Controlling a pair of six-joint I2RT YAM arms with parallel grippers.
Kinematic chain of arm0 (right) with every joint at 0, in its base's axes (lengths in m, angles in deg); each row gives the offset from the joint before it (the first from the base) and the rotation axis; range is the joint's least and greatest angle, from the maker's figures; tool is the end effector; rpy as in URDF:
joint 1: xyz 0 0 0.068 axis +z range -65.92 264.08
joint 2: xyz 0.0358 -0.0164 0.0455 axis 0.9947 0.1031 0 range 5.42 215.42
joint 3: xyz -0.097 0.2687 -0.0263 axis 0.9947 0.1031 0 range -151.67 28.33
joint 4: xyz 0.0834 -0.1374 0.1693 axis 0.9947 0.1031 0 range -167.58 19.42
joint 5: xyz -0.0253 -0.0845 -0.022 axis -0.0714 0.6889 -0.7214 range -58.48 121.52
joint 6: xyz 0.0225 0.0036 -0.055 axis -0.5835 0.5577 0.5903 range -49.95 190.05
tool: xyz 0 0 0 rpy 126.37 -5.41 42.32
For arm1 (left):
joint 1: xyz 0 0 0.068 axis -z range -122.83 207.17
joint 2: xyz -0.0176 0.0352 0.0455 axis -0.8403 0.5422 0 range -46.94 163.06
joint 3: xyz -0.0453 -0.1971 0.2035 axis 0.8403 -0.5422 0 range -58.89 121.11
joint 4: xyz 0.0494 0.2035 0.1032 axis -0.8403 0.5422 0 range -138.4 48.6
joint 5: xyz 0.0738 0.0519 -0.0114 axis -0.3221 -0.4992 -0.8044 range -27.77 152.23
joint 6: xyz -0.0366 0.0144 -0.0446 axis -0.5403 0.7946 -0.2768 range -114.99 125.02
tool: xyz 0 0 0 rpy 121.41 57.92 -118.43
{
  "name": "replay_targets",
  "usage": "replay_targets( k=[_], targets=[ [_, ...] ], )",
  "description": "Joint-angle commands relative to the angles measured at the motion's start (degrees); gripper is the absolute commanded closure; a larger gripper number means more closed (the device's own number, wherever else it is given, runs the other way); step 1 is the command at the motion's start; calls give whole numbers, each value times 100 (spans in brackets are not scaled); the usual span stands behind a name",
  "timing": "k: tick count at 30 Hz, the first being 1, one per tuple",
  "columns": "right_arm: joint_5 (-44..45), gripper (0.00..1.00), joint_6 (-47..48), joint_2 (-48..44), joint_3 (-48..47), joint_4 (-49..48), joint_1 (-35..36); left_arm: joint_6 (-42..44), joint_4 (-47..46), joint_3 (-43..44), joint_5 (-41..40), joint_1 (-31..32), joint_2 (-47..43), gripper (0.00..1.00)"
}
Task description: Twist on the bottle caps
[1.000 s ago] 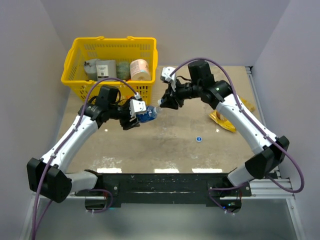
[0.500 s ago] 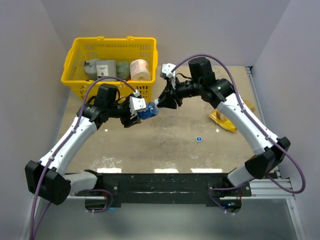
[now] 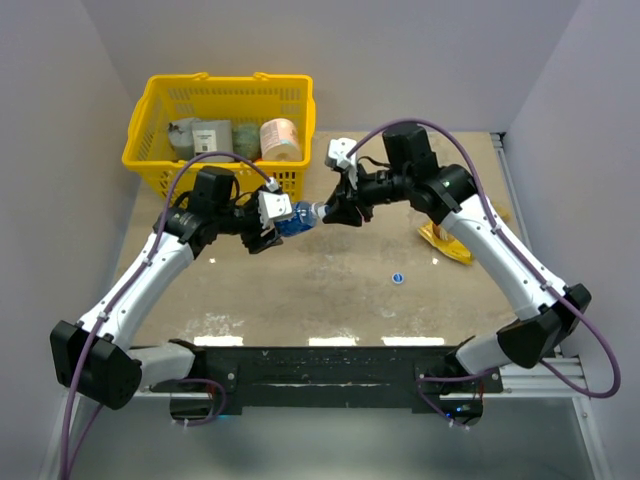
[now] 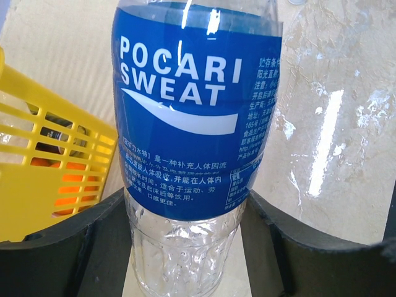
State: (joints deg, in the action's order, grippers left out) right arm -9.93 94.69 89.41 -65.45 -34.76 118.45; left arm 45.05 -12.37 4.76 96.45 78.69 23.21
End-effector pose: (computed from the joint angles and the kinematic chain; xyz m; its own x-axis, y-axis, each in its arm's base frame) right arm 0.2163 0.1829 0.4280 -0.0416 -0.4069 -0.9125 -0.9886 0.1493 -0.0215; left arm 0.2021 -0.1060 0.3364 -0.0384 0.5869 -0.8088 0.9319 0.3131 0.1829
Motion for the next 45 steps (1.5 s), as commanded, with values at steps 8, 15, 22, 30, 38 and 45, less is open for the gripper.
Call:
replay_targets(
  k=[8,15,22,30,38,45],
  targets=[
    [278,74,5,65,-71,-161,-44,-48,-149,24,322,2,-98,100],
    [392,72,23,109,35,-231,-36,-92,-167,-11,428,2,-133,100],
    [419,70,67,127,114,-371,-36,-145,-149,94,647,2,-116,100],
    [225,68,356,144,123,-312,-27,-101,-70,173,832,2,-116,100],
    [-459,68,-300,522,87,-11,-27,-163,-298,270,719,10,-72,100],
    [-837,68,-1734,821,-8,-187,-88,267,-658,174,-431,98,-167,100]
  ],
)
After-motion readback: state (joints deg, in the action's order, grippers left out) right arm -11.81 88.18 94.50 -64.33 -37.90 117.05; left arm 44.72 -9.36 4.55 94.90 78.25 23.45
